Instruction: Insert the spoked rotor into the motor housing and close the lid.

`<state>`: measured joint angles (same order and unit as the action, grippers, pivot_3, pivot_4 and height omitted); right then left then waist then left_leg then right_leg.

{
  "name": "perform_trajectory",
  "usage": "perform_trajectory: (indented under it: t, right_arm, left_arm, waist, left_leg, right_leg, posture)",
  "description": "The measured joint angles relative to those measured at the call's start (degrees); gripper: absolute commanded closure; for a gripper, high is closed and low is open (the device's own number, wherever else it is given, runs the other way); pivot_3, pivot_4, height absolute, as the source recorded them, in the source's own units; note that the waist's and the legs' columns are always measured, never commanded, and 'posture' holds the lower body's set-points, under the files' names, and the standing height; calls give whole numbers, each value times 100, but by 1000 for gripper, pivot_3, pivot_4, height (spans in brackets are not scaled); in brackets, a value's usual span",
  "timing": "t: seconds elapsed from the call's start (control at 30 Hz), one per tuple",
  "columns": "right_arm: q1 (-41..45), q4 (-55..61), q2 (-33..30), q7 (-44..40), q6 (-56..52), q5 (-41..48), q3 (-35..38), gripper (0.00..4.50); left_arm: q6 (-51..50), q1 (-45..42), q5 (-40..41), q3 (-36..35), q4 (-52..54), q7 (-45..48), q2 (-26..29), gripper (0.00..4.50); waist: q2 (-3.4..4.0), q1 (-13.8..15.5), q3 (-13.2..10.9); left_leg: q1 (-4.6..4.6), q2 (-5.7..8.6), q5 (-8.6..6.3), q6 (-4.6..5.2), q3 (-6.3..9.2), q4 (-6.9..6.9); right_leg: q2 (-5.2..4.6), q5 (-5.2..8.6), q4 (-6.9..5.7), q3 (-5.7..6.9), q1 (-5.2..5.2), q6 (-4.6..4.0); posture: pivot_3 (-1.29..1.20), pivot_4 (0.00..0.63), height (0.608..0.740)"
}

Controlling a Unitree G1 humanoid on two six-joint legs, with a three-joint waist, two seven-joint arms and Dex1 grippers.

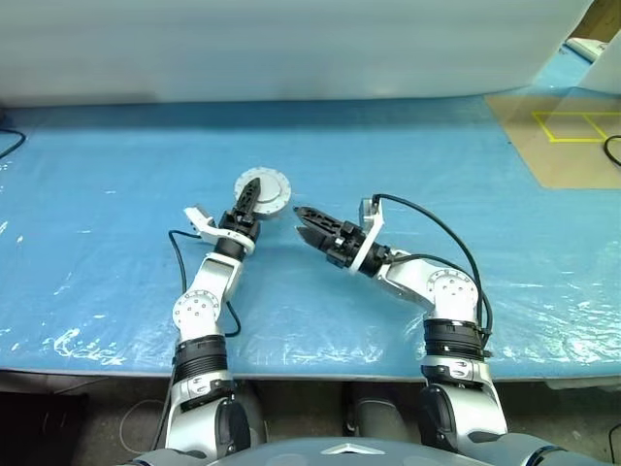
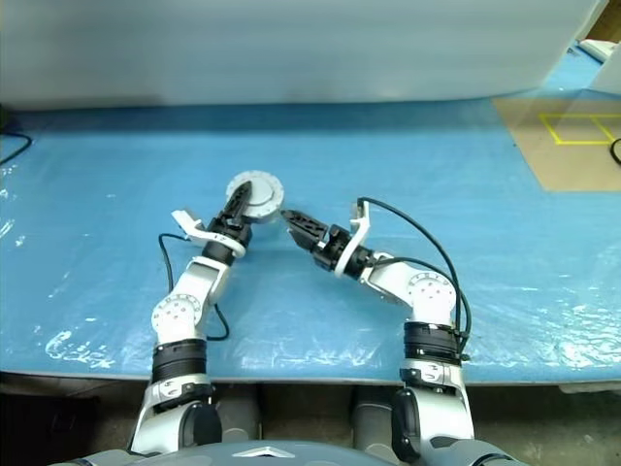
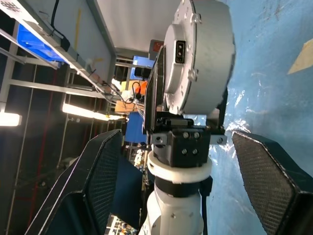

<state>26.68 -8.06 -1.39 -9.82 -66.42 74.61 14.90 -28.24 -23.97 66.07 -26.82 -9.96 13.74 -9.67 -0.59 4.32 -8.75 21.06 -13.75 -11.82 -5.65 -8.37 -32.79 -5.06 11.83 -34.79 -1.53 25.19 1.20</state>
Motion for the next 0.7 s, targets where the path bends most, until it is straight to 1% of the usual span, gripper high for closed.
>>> perform_trajectory:
  t: [0.13,0.3,0.43,0.57,0.7]
  right_arm:
    - [-30,0,-56,-43,43,-55,-14,733]
    - [-41,10,-67,-114,89,-105,-98,733]
    - [-41,10,-98,-147,97,-161,-108,733]
    - [-38,10,-112,-229,99,-201,-117,733]
    - [-38,10,-130,-260,99,-256,-118,733]
  left_arm:
    - [774,-166,-299,-206,-247,-56,46,1591]
    - [1774,-431,-1019,-428,-962,-341,332,1591]
    - [2219,-538,-1310,-598,-1544,-440,648,1591]
    - [2607,-823,-1644,-657,-2031,-556,946,1591]
    - [2877,-901,-1828,-667,-2221,-570,975,1591]
  waist:
    - [-3,-23,-2]
    - [-10,-26,-3]
    - [-27,-9,-8]
    - [-31,-3,-7]
    - [-32,-6,-7]
  left_leg:
    - [0,0,0,0,0,-2]
    - [-4,0,0,1,1,-3]
    - [-3,0,1,1,4,-4]
    - [-11,0,0,1,5,-7]
    - [-10,0,0,0,5,-11]
  right_leg:
    - [1,-1,-1,-2,-2,0]
    - [1,-3,1,-1,-2,4]
    - [2,-4,1,2,-2,4]
    - [1,-5,-2,1,-9,3]
    - [0,-7,-5,1,-15,0]
  posture:
    - [0,150,740]
    - [0,150,740]
    - [0,150,740]
    - [0,150,740]
    - [0,150,740]
